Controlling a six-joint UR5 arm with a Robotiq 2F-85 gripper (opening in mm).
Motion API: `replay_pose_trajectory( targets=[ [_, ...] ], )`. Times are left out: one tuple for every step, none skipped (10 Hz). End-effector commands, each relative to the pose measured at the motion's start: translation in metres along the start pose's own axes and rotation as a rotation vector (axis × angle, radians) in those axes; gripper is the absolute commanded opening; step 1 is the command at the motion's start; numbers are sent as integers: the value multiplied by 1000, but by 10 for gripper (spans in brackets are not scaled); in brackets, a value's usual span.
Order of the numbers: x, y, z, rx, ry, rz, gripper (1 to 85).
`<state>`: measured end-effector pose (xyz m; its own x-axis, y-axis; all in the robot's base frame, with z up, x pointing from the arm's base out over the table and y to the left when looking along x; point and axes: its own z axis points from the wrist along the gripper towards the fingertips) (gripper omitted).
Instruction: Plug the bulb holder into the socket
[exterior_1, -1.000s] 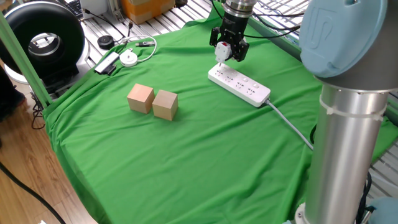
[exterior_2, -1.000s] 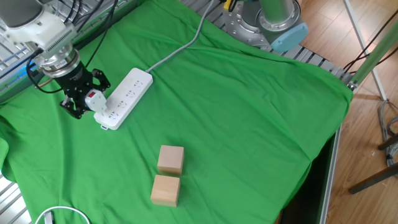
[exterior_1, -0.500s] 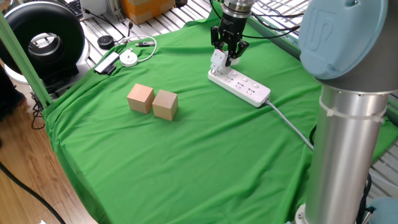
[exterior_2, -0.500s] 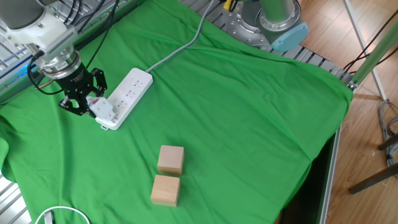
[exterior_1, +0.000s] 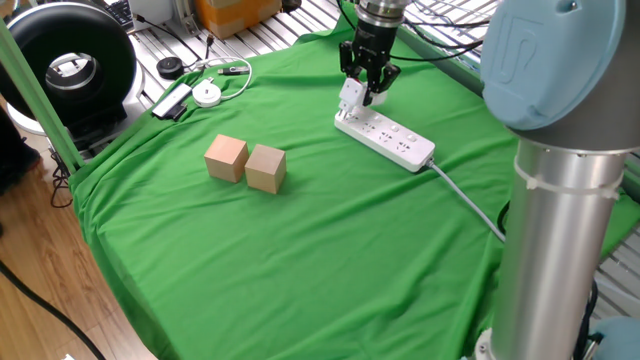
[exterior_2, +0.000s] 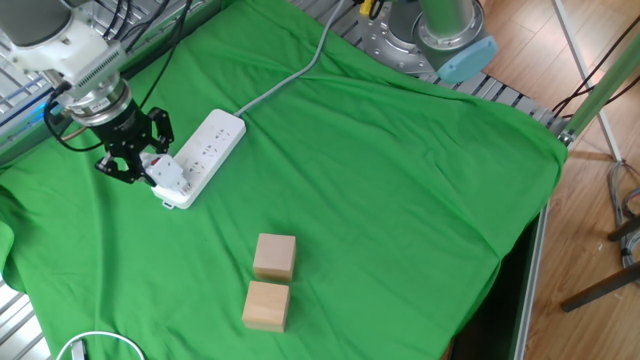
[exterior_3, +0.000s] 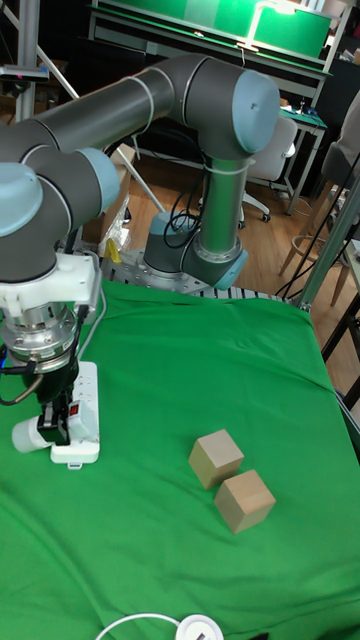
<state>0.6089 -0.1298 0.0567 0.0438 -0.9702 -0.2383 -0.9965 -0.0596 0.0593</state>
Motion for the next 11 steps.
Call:
replay_pose_trajectory(
  targets=[
    [-15,3,-17,2,-10,38,10],
    [-18,3,-24,5,8,48,10],
    [-28,1,-32,17,11,64,10],
    [-47,-3,-40,43,2,123,10],
    [-60,0,-45,40,15,196,10],
    [-72,0,-47,42,30,258,10],
    [-76,-4,-47,58,25,333,10],
    [-67,1,-47,46,60,406,10],
    [-47,1,-50,66,134,459,10],
    [-47,-1,-50,78,132,511,10],
    [-44,0,-50,81,142,537,10]
  ],
)
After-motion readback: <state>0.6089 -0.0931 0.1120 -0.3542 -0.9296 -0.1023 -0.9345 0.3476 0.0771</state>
